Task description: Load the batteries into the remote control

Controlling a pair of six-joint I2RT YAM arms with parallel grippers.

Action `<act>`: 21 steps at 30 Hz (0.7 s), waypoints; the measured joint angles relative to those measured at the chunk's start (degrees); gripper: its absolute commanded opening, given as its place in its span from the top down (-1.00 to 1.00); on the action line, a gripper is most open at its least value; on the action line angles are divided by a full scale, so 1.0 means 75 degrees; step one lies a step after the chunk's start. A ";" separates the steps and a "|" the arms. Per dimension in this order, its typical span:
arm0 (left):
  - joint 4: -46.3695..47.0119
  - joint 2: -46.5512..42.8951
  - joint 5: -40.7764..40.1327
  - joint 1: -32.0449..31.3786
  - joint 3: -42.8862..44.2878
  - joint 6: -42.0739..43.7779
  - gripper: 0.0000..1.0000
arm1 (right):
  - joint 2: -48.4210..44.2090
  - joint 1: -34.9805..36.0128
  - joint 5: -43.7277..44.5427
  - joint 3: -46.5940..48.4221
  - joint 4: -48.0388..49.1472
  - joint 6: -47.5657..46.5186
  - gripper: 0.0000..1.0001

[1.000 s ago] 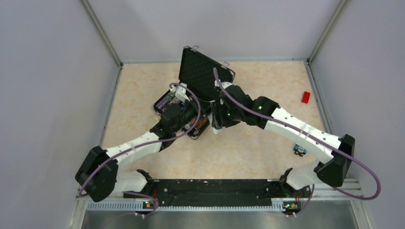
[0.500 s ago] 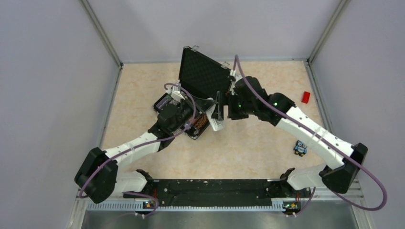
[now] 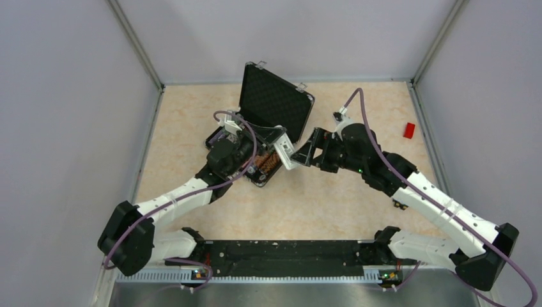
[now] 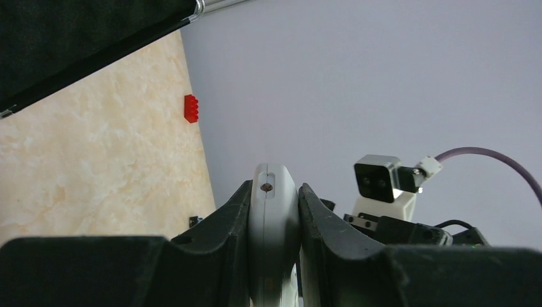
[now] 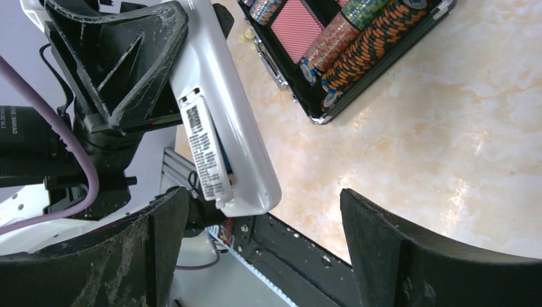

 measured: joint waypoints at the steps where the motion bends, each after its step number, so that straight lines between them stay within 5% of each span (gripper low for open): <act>1: -0.0064 -0.0047 -0.0003 0.0000 0.0035 -0.0079 1.00 | 0.0000 0.0003 -0.0009 -0.0099 0.0152 0.0076 -0.72; 21: -0.0600 -0.0189 -0.0055 0.0009 0.0294 -0.0970 1.00 | 0.0449 0.0003 0.0003 -0.0294 0.1530 0.0405 -0.46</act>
